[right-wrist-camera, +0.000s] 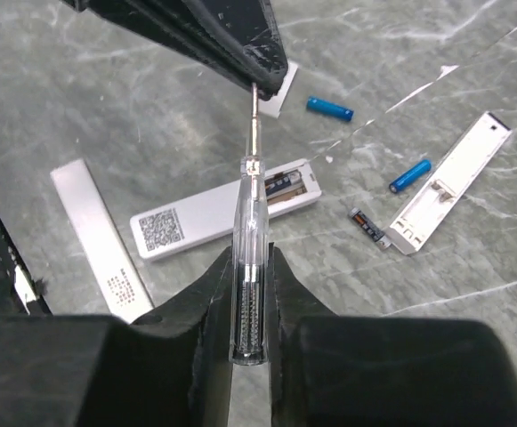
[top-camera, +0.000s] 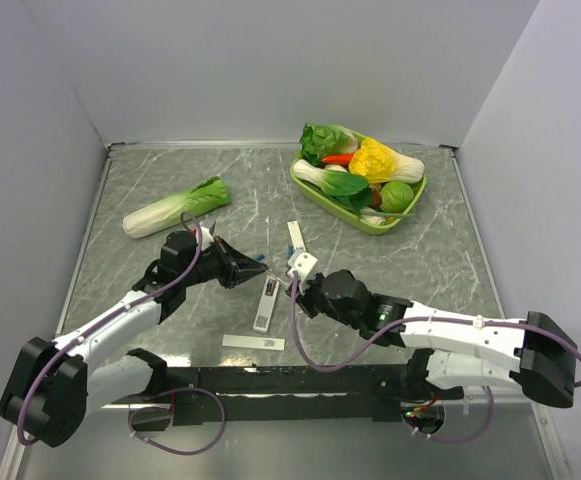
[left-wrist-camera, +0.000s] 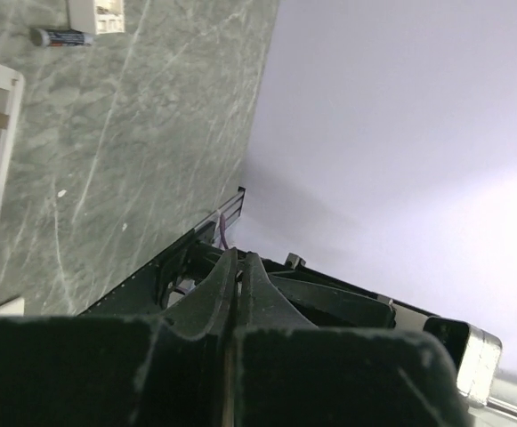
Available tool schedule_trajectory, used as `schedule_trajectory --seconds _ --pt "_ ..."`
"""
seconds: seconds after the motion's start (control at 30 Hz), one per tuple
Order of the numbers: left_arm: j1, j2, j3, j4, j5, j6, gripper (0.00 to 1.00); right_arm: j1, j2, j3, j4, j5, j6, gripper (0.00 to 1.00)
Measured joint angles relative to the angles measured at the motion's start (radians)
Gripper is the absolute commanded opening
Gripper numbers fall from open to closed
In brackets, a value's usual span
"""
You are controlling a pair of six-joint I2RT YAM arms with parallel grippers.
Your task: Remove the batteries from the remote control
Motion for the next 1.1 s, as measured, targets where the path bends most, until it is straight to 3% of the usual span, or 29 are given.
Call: schedule_trajectory --seconds 0.13,0.27,0.33,0.37,0.43,0.6,0.67,0.73,0.83,1.1 --pt "-0.002 -0.002 0.002 0.008 0.014 -0.008 0.01 0.011 -0.037 -0.030 0.026 0.016 -0.013 0.32" --pt "-0.002 0.000 -0.002 0.012 0.017 -0.023 0.01 0.019 -0.060 -0.040 0.067 0.021 -0.032 0.38" --pt "0.000 0.002 -0.008 0.011 0.017 -0.024 0.01 0.020 -0.068 -0.043 0.089 0.025 -0.043 0.26" --pt "0.000 0.001 -0.011 0.011 0.017 -0.027 0.01 0.020 -0.070 -0.043 0.099 0.025 -0.048 0.10" --pt "0.001 0.001 -0.013 0.014 0.015 -0.037 0.01 0.024 -0.069 -0.044 0.108 0.027 -0.058 0.00" --pt "0.004 -0.011 -0.015 0.011 0.015 -0.045 0.03 0.031 -0.070 -0.046 0.115 0.037 -0.066 0.00" --pt "0.006 -0.017 -0.014 0.008 0.014 -0.042 0.25 0.031 -0.071 -0.046 0.119 0.037 -0.068 0.00" --pt "0.006 -0.019 -0.010 -0.014 0.014 -0.015 0.38 0.031 -0.075 -0.045 0.109 0.037 -0.068 0.00" --pt "0.006 -0.009 0.035 -0.123 -0.005 0.060 0.45 0.030 -0.083 -0.023 0.041 0.048 -0.068 0.00" --pt "0.028 0.018 0.143 -0.332 -0.123 0.265 0.46 -0.024 -0.053 0.235 -0.367 0.062 -0.044 0.00"
